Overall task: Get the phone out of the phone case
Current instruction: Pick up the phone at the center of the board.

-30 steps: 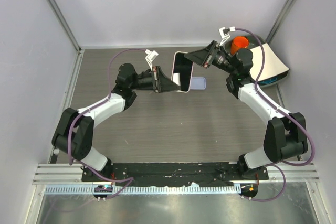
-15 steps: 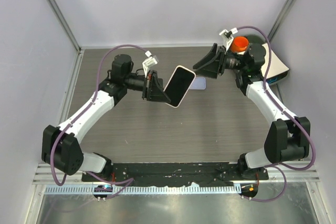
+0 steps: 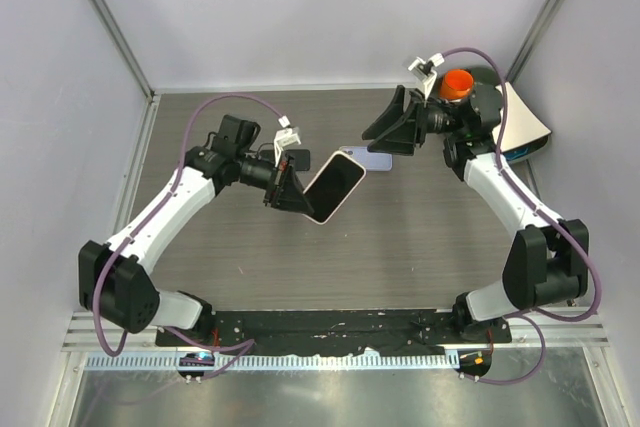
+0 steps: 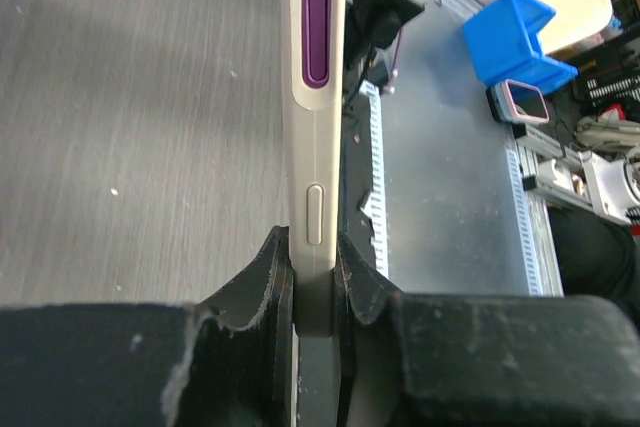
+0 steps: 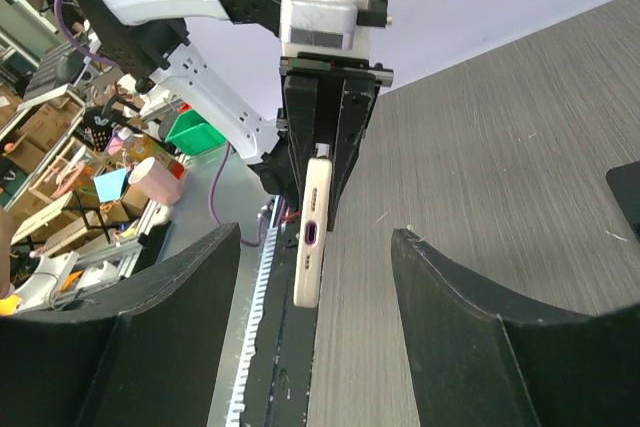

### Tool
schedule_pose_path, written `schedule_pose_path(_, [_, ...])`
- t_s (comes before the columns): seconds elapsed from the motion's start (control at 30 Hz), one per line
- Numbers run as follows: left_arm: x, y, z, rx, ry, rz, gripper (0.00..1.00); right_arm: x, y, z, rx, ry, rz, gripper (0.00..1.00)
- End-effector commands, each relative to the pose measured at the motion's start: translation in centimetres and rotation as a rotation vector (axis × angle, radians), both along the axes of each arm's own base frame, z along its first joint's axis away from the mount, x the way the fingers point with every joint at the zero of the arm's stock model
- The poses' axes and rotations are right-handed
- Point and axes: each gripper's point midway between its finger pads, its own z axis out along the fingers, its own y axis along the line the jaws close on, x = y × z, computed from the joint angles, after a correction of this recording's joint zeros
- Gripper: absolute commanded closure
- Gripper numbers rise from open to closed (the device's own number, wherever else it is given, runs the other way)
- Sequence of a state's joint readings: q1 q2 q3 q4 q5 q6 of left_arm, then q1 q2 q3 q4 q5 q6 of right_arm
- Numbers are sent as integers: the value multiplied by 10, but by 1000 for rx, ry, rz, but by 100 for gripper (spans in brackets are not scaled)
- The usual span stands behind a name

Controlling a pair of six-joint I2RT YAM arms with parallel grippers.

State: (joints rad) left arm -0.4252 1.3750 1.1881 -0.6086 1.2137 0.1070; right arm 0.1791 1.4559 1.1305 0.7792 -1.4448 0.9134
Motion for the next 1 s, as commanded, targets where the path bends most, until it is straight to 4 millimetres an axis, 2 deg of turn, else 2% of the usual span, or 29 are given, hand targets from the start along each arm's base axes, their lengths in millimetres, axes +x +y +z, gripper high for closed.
schedule_pose_path(0.0, [-12,5,5,3,-44,-78,100,-10,13,8,13,-80,63,33])
schedule_pose_path(0.07, [-17,7,2,12,-38,-97,100,-20,25,-2,6,-29,117,34])
schedule_pose_path(0.13, [-18,7,1,12,-57,-97,100,-29,31,-8,22,-62,154,34])
schedule_pose_path(0.17, [-20,8,1,12,-64,-95,100,-36,32,-8,11,31,178,34])
schedule_pose_path(0.2, [-20,8,1,19,-74,-88,100,-38,33,-12,31,-52,199,35])
schedule_pose_path(0.23, [-21,9,2,21,-82,-87,100,-42,33,-16,6,-29,225,37])
schedule_pose_path(0.37, [-25,13,2,36,-114,-80,100,-42,37,-33,-15,15,245,41])
schedule_pose_path(0.6, [-26,18,1,47,-169,-43,100,-51,32,-30,27,-6,215,41])
schedule_pose_path(0.63, [-27,18,2,45,-165,-46,100,-53,30,-25,44,-22,199,41])
schedule_pose_path(0.7, [-29,17,6,31,-165,-55,100,-46,28,-11,113,4,142,40])
schedule_pose_path(0.77, [-32,18,9,19,-173,-55,100,-31,15,7,182,20,49,37])
schedule_pose_path(0.8, [-31,19,11,16,-180,-51,100,-12,11,13,224,109,-34,35])
schedule_pose_path(0.83, [-31,19,13,10,-191,-49,100,9,0,14,238,12,-142,34])
schedule_pose_path(0.87, [-34,20,15,2,-193,-49,100,14,-6,23,236,-30,-218,33])
schedule_pose_path(0.9, [-34,21,16,-1,-194,-45,100,47,-9,6,164,114,-377,30])
schedule_pose_path(0.93, [-34,22,15,-4,-196,-44,100,58,-11,-5,92,89,-462,29])
schedule_pose_path(0.97, [-37,23,18,-8,-204,-42,100,68,-15,-27,-26,11,-537,28])
